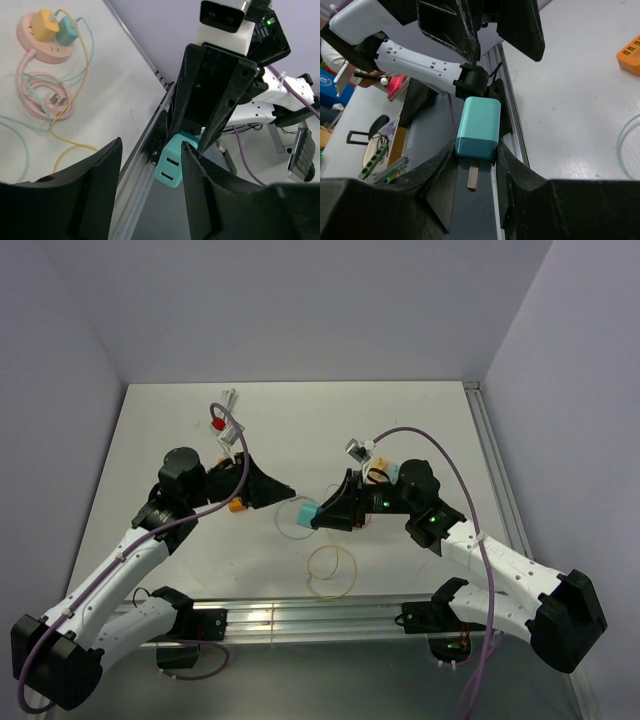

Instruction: Insert the plug

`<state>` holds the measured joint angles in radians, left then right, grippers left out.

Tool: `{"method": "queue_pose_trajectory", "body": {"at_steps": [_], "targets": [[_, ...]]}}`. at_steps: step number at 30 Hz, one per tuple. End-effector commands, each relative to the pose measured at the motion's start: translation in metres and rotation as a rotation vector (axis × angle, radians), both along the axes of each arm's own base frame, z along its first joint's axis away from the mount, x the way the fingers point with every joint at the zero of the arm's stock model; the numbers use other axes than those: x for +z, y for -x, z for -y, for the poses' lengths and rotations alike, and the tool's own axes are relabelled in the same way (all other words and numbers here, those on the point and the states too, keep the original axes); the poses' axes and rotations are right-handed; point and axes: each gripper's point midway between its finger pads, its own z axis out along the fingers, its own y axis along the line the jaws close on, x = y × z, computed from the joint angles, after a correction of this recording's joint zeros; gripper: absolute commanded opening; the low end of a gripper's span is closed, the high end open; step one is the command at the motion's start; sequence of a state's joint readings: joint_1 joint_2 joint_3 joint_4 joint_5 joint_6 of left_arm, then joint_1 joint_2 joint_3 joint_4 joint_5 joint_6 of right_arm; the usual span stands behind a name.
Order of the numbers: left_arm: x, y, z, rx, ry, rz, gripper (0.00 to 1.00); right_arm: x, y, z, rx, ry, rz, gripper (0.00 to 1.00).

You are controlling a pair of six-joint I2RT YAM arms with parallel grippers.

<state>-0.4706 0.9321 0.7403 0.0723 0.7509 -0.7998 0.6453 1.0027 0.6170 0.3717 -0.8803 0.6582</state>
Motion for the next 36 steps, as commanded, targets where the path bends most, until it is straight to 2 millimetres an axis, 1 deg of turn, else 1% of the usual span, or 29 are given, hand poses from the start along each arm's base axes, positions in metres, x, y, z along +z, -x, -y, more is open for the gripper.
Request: {"method": "queue_pose_trajectory", "body": {"at_steps": [1, 6, 7, 9, 10, 16, 19, 21, 25, 30, 32, 36], "targets": [[0.019, 0.013, 0.005, -0.083, 0.057, 0.085, 0.55, 0.031, 0.002, -0.002, 0.037, -0.082, 0.065, 0.00], [0.019, 0.019, 0.007, -0.114, 0.055, 0.091, 0.59, 0.033, 0.001, -0.006, 0.049, -0.096, 0.053, 0.00], [0.019, 0.020, 0.008, -0.123, 0.056, 0.088, 0.63, 0.034, 0.000, -0.006, 0.050, -0.098, 0.051, 0.00], [0.015, 0.022, 0.009, -0.133, 0.052, 0.084, 0.66, 0.034, -0.002, -0.007, 0.045, -0.099, 0.043, 0.00], [0.015, 0.023, 0.009, -0.139, 0.049, 0.084, 0.70, 0.035, -0.002, -0.007, 0.043, -0.102, 0.047, 0.00], [0.012, 0.029, 0.011, -0.167, 0.046, 0.086, 0.72, 0.040, -0.009, -0.009, 0.016, -0.110, 0.046, 0.00], [0.012, 0.033, 0.013, -0.198, 0.052, 0.094, 0.71, 0.041, -0.011, -0.010, 0.019, -0.117, 0.036, 0.00], [0.013, 0.036, 0.014, -0.210, 0.056, 0.102, 0.68, 0.044, -0.012, -0.011, 0.021, -0.126, 0.032, 0.00], [0.016, 0.041, 0.014, -0.227, 0.065, 0.112, 0.61, 0.045, -0.013, -0.011, 0.022, -0.129, 0.029, 0.00], [0.019, 0.048, 0.015, -0.249, 0.073, 0.118, 0.59, 0.046, -0.013, -0.011, 0.029, -0.143, 0.016, 0.00], [0.021, 0.050, 0.016, -0.259, 0.078, 0.119, 0.57, 0.047, -0.013, -0.012, 0.033, -0.152, 0.019, 0.00], [0.023, 0.052, 0.019, -0.273, 0.087, 0.115, 0.56, 0.046, -0.011, -0.014, 0.055, -0.150, 0.003, 0.00]]}}
